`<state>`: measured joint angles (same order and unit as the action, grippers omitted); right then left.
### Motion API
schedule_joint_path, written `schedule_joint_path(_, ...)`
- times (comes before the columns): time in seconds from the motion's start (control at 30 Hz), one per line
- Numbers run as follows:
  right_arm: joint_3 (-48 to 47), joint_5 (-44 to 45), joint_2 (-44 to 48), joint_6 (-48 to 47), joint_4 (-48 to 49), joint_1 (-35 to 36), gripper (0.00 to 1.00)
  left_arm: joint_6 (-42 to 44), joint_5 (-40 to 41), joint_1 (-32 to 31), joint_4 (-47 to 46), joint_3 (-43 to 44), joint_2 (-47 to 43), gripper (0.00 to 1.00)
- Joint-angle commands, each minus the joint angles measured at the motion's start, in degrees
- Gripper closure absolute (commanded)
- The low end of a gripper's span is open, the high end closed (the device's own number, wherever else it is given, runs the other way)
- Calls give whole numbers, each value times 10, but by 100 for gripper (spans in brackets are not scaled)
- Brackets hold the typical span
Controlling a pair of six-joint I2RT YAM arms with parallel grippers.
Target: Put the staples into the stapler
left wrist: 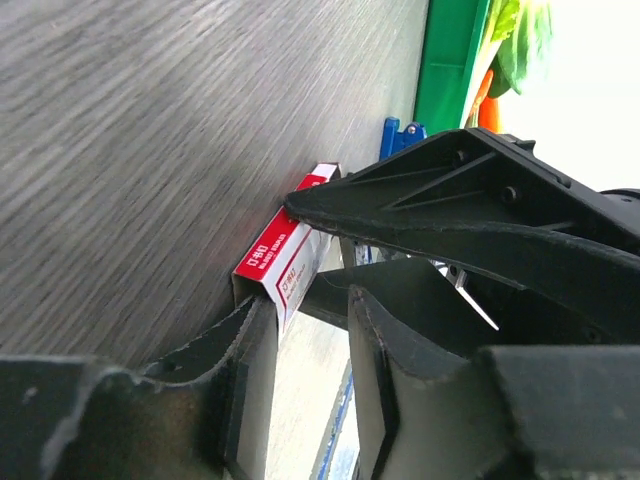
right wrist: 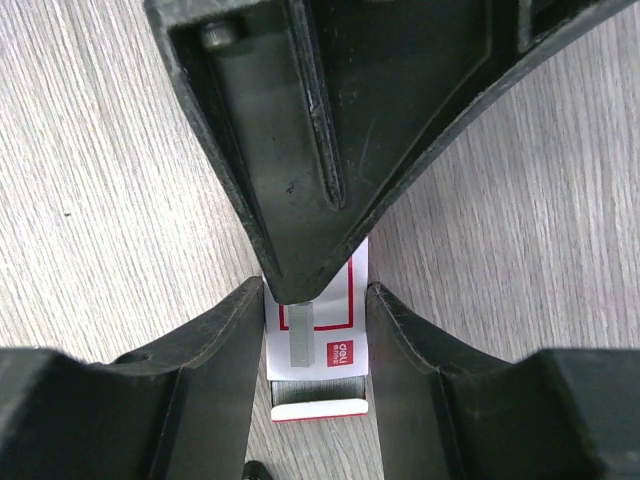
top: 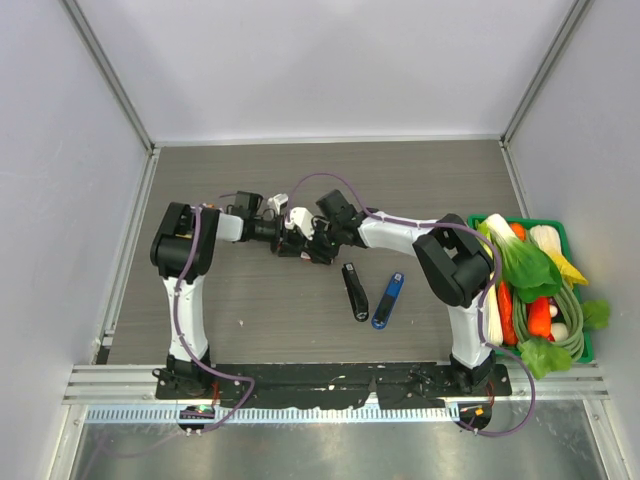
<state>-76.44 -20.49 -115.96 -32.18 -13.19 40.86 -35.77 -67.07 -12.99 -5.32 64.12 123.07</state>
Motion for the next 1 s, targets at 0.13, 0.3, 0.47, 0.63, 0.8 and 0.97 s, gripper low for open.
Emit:
schedule_joint_path(0.13, 0, 5, -16, -4, 86, 12, 50, 54, -20, -31, 86, 22, 17, 72)
schedule_joint_path(0.3, 4, -7, 3, -18, 70, 0, 47, 68, -16, -25, 107, 28, 19, 78)
schedule_joint_path(0.47, 2, -31, 27, -46, 26, -15, 37, 81, -9, -12, 119, 30, 22, 87)
schedule_joint_path(0.63, -8, -50, 58, -91, -46, -27, 31, 96, -4, -3, 146, 41, 21, 91)
schedule_joint_path(0.8, -13, -52, 77, -132, -104, -50, 29, 122, 2, 4, 174, 54, 16, 94)
schedule_joint_path(0.97, -13, -57, 75, -153, -125, -59, 29, 130, 4, 6, 188, 61, 18, 95)
